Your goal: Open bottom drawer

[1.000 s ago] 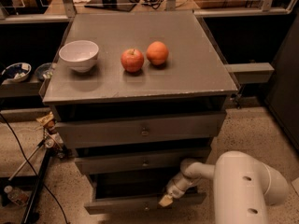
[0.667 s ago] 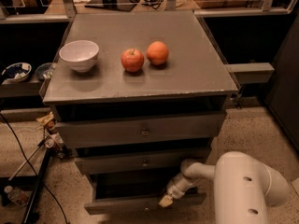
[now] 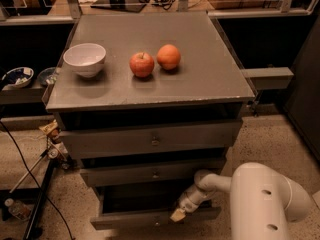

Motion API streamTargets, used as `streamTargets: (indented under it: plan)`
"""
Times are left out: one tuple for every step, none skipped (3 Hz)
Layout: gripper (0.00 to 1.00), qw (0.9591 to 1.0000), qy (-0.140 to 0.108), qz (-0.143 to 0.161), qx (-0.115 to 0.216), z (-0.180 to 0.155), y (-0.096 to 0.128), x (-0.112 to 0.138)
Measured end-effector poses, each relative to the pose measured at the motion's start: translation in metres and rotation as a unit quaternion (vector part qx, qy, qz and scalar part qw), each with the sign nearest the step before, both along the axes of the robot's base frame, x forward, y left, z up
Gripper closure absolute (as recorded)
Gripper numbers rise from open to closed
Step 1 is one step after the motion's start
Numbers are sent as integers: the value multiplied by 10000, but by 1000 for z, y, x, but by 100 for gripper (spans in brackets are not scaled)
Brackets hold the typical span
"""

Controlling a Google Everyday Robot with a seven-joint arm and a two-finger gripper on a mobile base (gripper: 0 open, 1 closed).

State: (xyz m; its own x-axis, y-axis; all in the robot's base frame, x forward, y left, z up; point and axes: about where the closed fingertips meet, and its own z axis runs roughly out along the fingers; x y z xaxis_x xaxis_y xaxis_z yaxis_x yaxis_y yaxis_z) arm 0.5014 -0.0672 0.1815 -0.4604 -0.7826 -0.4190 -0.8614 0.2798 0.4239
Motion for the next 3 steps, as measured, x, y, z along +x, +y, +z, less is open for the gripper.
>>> streamTargets:
  plan:
    - [100, 10000, 34, -59, 23, 2, -1, -3]
    - [100, 9998, 94, -128, 130, 9, -2, -14]
    - [100, 9998, 100, -117, 143, 9, -2, -12]
